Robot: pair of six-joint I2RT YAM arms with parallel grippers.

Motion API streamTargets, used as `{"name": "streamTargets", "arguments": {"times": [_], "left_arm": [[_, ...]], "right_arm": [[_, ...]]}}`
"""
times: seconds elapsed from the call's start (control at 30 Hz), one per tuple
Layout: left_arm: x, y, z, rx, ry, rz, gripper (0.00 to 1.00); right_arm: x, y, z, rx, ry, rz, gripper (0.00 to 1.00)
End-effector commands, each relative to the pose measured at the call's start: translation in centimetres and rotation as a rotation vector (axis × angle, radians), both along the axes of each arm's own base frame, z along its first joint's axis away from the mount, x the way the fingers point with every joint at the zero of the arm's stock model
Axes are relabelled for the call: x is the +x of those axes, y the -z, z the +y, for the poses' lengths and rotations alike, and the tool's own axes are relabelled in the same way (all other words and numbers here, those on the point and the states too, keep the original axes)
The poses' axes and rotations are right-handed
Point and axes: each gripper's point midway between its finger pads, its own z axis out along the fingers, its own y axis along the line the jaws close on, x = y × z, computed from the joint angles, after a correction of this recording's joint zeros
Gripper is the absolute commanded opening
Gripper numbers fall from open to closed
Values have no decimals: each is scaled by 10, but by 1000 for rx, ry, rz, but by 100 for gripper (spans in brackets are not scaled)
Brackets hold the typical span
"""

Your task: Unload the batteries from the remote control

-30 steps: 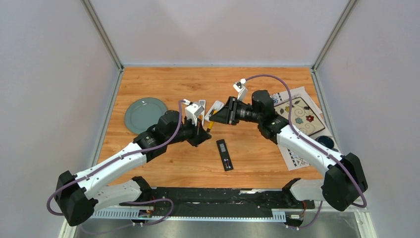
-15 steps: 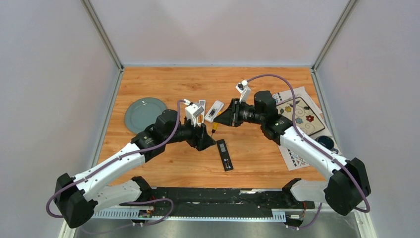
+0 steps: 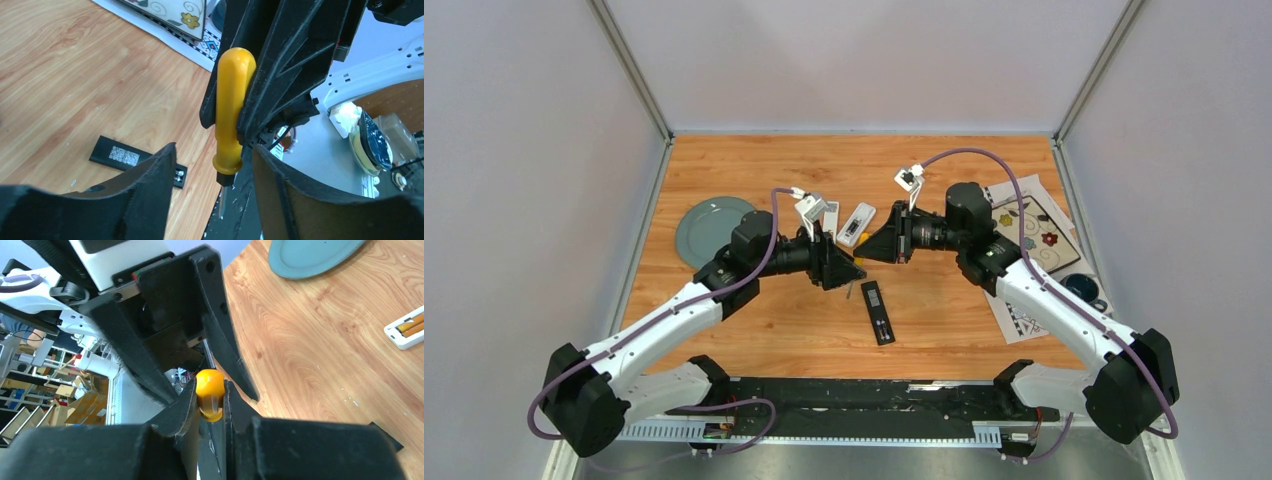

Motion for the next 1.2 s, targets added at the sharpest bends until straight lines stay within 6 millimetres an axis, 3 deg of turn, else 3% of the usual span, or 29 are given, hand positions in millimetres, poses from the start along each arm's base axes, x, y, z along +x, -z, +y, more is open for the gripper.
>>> {"name": "streamTargets", "arguments": {"times": [0.0,0.07,0.1,0.17,0.2,0.23,0.3,0.33,0.37,0.47,0.67,0.7,0.73,0.8,0.83,0.93,1.03,1.17], "left_arm": [[-4,-26,-14,-96,82,-42,47],[-6,-25,-18,-107,116,-18,30],[-6,-26,-19,-112,125,-18,11],[-6,-22,-21,-104,135,-2,0],[-6,-22,-20,-100,133,0,0],[-5,-23,-20,-100,127,-10,0],[-4,-20,-18,-87,111,-11,0],[-2,-21,-16,-83,95,-26,0],[-1,-19,-15,-78,86,-28,0],[-1,-18,-14,-70,80,-32,0],[0,-22,-12,-75,65,-42,0],[0,-23,-12,-76,66,-42,0],[-1,-25,-13,-80,74,-43,0],[-2,-27,-13,-87,79,-42,0],[-3,-29,-14,-90,85,-43,0],[-4,-32,-14,-98,94,-45,0],[-6,-34,-15,-101,102,-43,0],[-6,-33,-15,-98,109,-41,0]], "right_arm": [[-3,-41,2,92,-32,-98,0],[-3,-45,2,95,-25,-101,0],[0,-45,2,92,-4,-98,0],[3,-49,0,87,21,-92,14],[14,-48,-2,72,91,-82,26],[19,-50,-7,64,147,-65,53],[33,-49,-17,49,256,-30,78],[30,-56,-21,79,271,-18,100],[30,-70,-23,128,281,-59,100],[27,-79,-29,188,311,-70,100],[19,-66,-24,189,254,-50,100],[15,-64,-22,190,228,-43,98],[14,-61,-21,188,216,-37,87],[10,-57,-17,187,180,-28,80],[12,-54,-16,179,174,-18,69],[15,-45,-14,165,177,-1,56],[17,-41,-13,158,181,7,46],[17,-36,-11,153,170,18,42]]}}
